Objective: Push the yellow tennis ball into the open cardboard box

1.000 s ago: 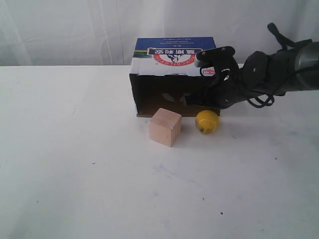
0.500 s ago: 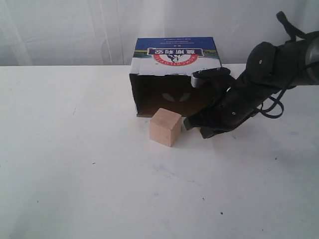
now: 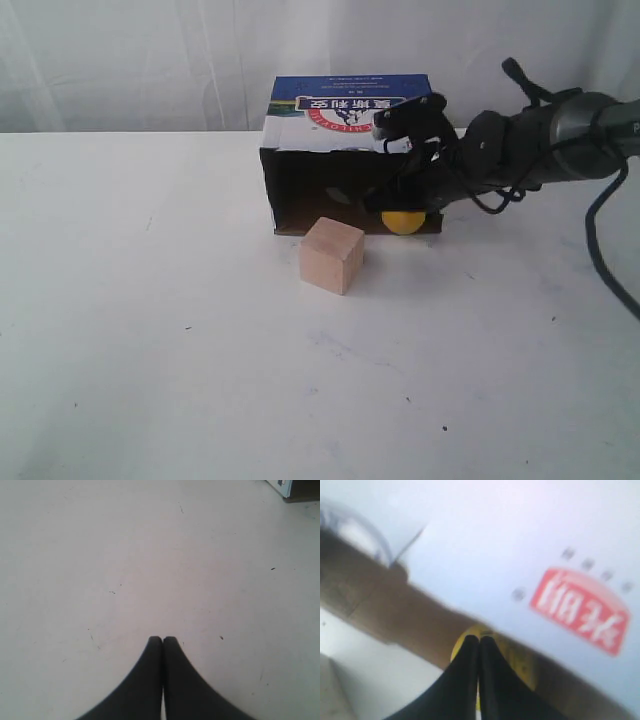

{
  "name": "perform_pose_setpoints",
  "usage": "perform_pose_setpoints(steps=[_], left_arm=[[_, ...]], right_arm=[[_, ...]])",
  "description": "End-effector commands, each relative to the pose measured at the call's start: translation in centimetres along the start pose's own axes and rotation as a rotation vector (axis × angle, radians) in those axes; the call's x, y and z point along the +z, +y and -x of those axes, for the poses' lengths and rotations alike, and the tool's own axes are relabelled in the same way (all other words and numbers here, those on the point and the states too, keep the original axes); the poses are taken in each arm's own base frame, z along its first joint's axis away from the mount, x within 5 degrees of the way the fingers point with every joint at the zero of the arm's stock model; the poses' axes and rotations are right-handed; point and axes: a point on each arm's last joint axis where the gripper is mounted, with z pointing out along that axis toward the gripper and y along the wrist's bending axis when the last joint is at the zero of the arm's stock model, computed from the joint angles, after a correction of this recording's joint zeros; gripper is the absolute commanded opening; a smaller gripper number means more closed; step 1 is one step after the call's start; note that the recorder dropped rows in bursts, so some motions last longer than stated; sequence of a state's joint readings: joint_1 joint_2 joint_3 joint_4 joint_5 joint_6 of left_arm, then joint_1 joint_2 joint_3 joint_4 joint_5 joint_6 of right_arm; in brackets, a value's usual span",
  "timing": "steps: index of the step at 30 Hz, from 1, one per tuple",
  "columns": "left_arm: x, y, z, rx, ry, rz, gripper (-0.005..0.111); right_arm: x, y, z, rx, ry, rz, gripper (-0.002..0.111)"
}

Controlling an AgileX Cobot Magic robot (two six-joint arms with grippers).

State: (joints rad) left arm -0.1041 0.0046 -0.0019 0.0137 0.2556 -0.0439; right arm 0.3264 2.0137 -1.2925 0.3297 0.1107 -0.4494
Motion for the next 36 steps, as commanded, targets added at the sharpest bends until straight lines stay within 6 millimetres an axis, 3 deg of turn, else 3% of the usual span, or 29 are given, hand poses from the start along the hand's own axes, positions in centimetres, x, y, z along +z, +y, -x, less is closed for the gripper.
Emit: perform_pose_setpoints(steps=[1,11,14,18,24,32,36], left_arm=[[0.0,0.0,0.0,-0.006,-0.004,-0.005,0.0],[0.0,0.0,0.0,-0.006,-0.004,-0.005,0.0],[0.0,0.0,0.0,-0.006,-0.004,-0.005,0.0],[0.0,0.0,0.0,-0.006,-0.004,-0.005,0.0],[0.0,0.0,0.0,-0.006,-0.004,-0.005,0.0],[0.0,0.0,0.0,-0.006,-0.004,-0.005,0.0],[0.0,0.0,0.0,-0.006,-0.004,-0.005,0.0]], right_arm=[[-2.7,-0.5,2.6,-0.035,-0.081,-0.015,0.0],[-3.9,0.7,0.4,-0.04,0.208,0.128,0.0],[-4.0,0.2,-0.3,-0.045,0.291,0.088,0.0],[-4.6,-2.3,-1.3,-0.015,0.403,-0.113,0.0],[-7.1,-7.8,-3.1,-0.015,0.629,-0.453,0.0],[-9.7,-12.5,-5.9,0.117,0.861,-0.577,0.0],[-11.4,-14.3,-7.3,0.309,0.956,-0.689,0.0]])
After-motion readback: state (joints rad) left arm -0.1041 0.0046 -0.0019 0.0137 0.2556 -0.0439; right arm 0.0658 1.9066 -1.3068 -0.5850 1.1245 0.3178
